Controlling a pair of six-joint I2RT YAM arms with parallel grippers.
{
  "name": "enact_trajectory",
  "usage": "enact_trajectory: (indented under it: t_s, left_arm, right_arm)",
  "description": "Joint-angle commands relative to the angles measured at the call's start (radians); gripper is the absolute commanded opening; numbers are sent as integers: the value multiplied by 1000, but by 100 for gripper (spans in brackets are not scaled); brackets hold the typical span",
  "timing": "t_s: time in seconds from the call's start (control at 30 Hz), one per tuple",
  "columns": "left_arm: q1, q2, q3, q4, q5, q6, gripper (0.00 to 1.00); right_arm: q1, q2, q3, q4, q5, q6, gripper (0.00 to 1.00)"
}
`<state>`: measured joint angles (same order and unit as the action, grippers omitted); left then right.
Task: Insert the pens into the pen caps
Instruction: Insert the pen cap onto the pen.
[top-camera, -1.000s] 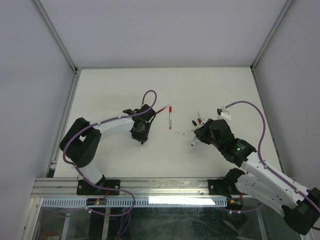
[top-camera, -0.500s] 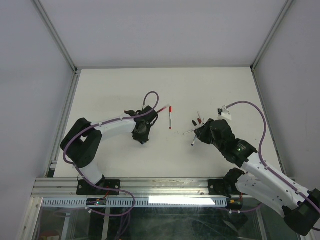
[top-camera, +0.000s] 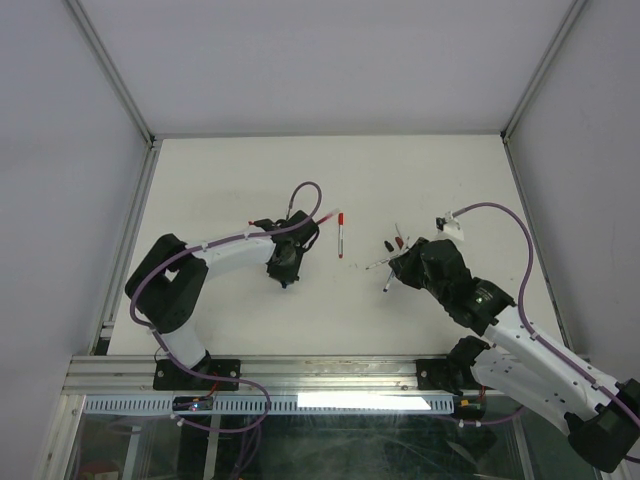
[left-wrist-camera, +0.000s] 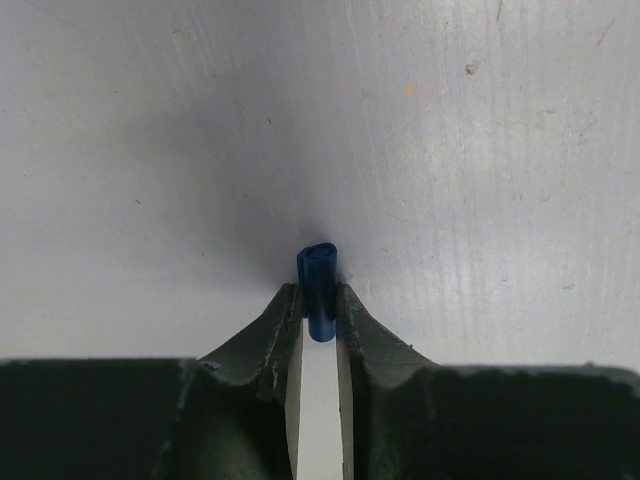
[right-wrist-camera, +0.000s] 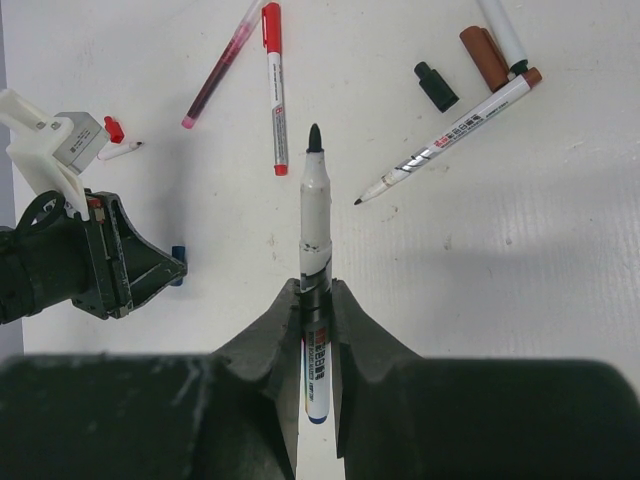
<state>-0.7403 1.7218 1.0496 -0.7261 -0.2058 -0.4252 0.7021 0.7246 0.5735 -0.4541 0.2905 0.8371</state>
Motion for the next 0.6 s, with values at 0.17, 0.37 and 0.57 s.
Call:
enact_trajectory:
  t_s: [0.17,0.37,0.57]
  left_arm:
    - [33,25,-51,73,43,26,0]
    - [79,-133,-109,208,179,99,0]
    - [115,-284,-199,359,317,103,0]
  right_arm:
    - [-3,-12,11,-4,59,-16,0]
    - [-4,-77,-26,17,106,-21,9]
    - [-3,-128,-65,74,92,-45,0]
